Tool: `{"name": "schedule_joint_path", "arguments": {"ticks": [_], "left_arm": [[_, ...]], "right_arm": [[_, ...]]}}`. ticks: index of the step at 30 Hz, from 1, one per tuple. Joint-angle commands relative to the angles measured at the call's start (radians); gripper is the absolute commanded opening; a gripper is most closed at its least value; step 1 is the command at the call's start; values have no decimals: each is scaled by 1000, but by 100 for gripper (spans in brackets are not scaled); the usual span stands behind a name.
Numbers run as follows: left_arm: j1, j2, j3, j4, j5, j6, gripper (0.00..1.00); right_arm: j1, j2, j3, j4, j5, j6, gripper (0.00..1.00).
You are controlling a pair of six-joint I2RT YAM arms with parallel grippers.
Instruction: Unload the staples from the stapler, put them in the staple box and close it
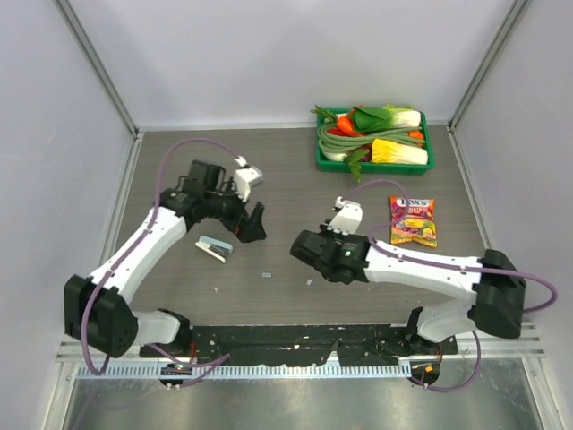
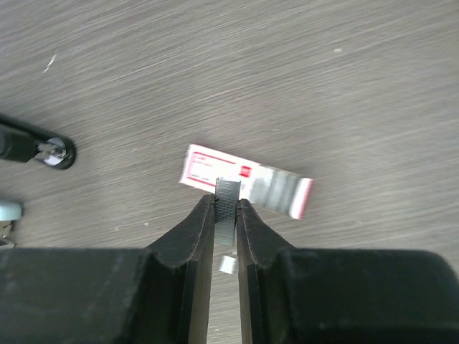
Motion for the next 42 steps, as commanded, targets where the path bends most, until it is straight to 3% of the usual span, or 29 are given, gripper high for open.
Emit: {"name": "schedule_joint_path", "arguments": {"ticks": [1,5,12,17,24,42], "left_arm": [[-140,109,4,127,-49,204,100],[-229,244,63,124,-31,346,100],[-277,476,204,61,81,616,100],[-361,599,246,60,40,774,100],[-397,685,283,144,42,785,100],[-496,774,340,141,7,767,100]], "right_arm": [[-26,-152,-82,-114,71,122,17],[-49,-260,-130,-182,82,172,18],[-69,-294,-95,-287,109,224,17],[-81,-309,-78,-338,112,247,18],[-103,-355,-69,-368,112,254,17],[-121,-467,-81,-427,115,265,18]]}}
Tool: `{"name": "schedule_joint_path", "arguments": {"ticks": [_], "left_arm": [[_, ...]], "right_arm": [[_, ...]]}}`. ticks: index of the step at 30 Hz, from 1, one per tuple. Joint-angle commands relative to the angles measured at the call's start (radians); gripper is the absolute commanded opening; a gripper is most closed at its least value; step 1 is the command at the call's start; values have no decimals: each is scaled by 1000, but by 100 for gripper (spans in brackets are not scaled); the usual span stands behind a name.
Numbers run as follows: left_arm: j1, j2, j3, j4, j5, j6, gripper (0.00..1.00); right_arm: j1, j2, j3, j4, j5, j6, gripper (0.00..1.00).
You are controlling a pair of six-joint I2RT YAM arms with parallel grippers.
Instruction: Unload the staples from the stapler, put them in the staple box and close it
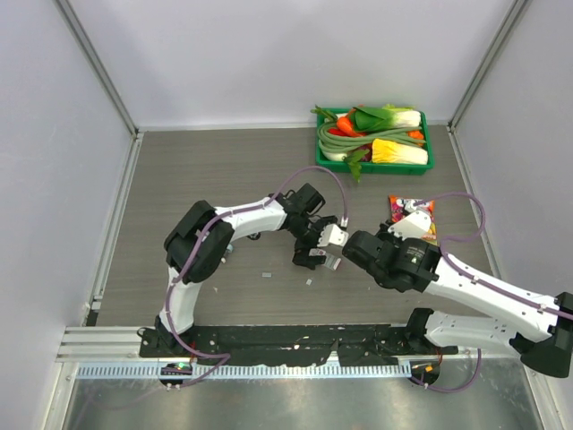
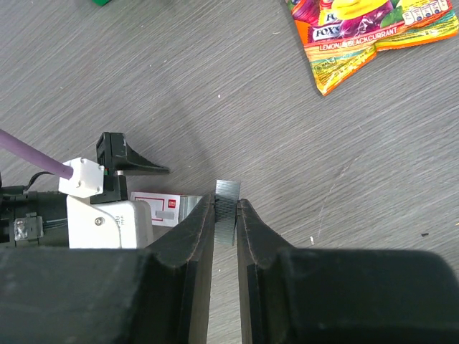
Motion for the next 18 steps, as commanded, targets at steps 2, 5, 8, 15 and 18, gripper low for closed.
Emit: {"name": "schedule_joint_path", "arguments": {"ticks": [2,5,8,15,18], "left_arm": [[-15,3,7,27,-23,-11,98],[-15,1,-10,63,-49,-57,93],[-26,-2,-37,119,-103,-117,85],[-32,-43,-114,181,-158,-195,70],[-34,-62,-138,180,-153,-205,64]], "right_arm": [[-5,-31,29,-34,59,32,18],[-6,-39,21,-36,56,32,17],[-6,-52,16,-36,54,33,17],[-6,-59,7,-39,51,35,17],[-6,-51,10,-37,52,35,17]]}}
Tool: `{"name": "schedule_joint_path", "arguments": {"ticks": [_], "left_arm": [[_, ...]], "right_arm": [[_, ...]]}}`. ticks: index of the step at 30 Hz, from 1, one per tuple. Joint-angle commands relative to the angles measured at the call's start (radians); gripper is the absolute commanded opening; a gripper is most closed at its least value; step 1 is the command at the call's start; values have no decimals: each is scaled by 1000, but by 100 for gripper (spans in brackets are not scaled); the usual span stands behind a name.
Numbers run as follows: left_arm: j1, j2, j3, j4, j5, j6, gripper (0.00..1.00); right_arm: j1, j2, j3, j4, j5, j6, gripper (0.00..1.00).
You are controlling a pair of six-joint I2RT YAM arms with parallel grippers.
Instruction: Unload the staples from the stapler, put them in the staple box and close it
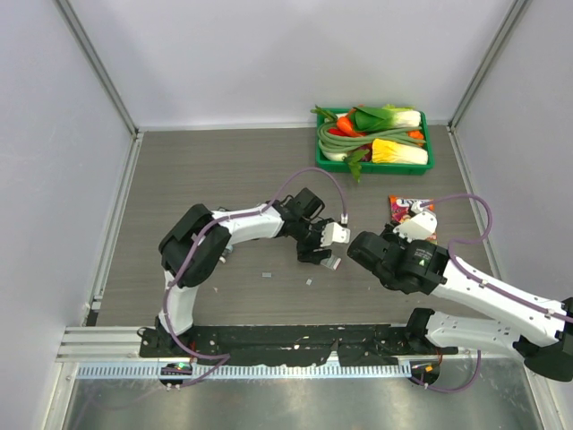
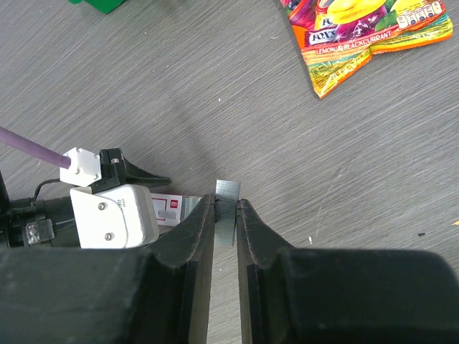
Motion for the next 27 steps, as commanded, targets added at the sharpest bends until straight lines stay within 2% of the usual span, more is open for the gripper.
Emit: {"name": "schedule_joint_path", "arguments": {"ticks": [1,6,14,21,22,25,27], "left_arm": [[-4,-29,-59,17,-62,-33,63],[-3,-41,-86,25,-68,-60,47],[-4,-66,-118,24,-94,-93,41],[-4,-109,-182,-7,-235,-129,37],[-3,-116,-203,0,-250,-132,30],[-3,-146,-210,11,-270,-220,29],[-4,-129,-195,-1,-338,-251,30]], "right_arm": [[-4,-1,10,-10,46,28,17],[-5,7,2,1,41,27,17],[-5,27,1,19,34,16,17],[-5,61,-5,79,20,-18,18],[-7,67,-7,87,17,-24,18],[-7,91,-7,121,6,-47,17],[-7,108,-5,136,-1,-55,17]]}}
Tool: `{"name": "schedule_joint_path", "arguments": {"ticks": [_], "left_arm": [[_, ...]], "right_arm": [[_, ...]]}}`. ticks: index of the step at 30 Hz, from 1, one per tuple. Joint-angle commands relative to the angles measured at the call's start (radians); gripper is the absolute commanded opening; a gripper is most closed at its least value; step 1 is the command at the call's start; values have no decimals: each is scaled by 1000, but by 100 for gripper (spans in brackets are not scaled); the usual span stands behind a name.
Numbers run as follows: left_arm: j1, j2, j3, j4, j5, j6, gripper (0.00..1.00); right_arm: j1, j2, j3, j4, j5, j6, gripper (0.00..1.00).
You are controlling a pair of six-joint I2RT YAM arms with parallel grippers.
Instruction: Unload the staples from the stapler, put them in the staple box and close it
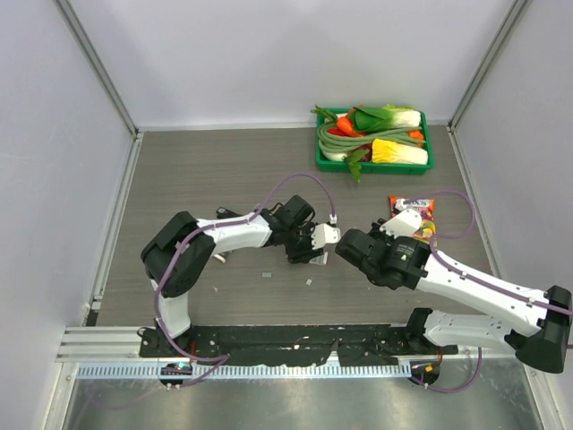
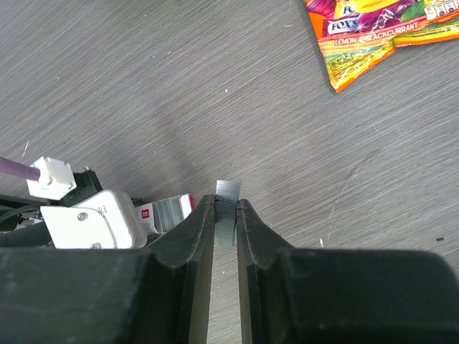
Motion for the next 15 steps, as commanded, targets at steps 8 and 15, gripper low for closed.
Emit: {"name": "schedule_joint_path", "arguments": {"ticks": [8,15], "left_arm": [[3,-9,-23,-54,-198,-190,36],[1,-44,-54,-51,-169,-217,51]], "right_arm": [[-5,42,1,98,4,-47,17],[-10,42,-14,126,-7,-63,17]]}}
